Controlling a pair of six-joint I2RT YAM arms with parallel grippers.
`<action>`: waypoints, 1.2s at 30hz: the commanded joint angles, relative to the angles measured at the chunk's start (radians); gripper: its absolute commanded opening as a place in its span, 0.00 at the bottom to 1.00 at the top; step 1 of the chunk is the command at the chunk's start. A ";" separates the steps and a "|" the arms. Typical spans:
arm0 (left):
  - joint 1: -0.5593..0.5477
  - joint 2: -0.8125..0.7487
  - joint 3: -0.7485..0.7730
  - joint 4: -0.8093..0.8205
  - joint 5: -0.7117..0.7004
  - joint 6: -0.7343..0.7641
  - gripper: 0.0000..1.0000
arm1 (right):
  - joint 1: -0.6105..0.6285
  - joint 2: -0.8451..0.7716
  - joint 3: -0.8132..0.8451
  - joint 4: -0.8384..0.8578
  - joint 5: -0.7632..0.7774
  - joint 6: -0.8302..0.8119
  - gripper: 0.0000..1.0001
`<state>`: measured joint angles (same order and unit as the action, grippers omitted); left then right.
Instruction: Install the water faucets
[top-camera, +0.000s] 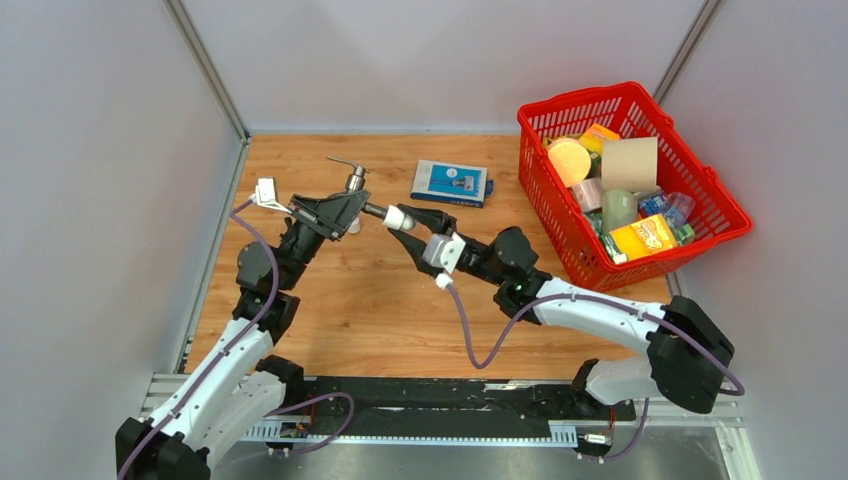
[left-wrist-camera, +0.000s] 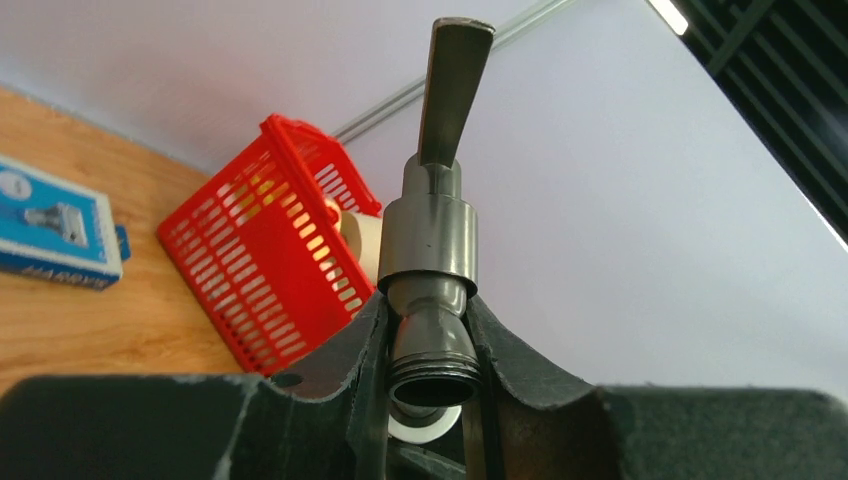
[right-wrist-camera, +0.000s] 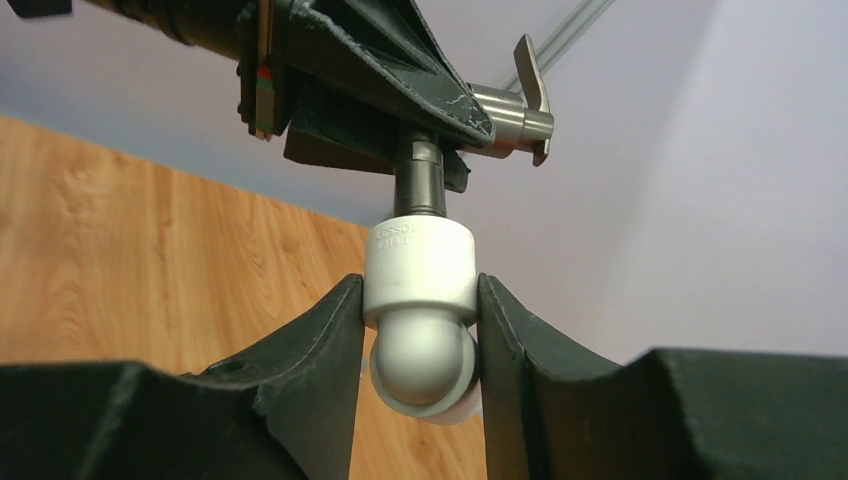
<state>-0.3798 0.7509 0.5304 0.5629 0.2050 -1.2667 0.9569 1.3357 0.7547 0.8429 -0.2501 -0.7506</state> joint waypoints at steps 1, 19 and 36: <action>-0.005 0.001 0.010 0.326 0.069 0.032 0.00 | -0.090 -0.047 0.100 -0.055 -0.197 0.443 0.03; -0.007 0.153 -0.081 0.993 0.263 0.265 0.00 | -0.371 0.281 0.195 0.566 -0.512 2.119 0.09; -0.007 -0.113 -0.020 0.048 -0.187 0.161 0.00 | -0.310 -0.121 0.086 -0.102 -0.342 0.672 0.74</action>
<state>-0.3851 0.6693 0.4229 0.8295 0.1421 -1.0435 0.5888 1.2839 0.8955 0.8780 -0.6689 0.3946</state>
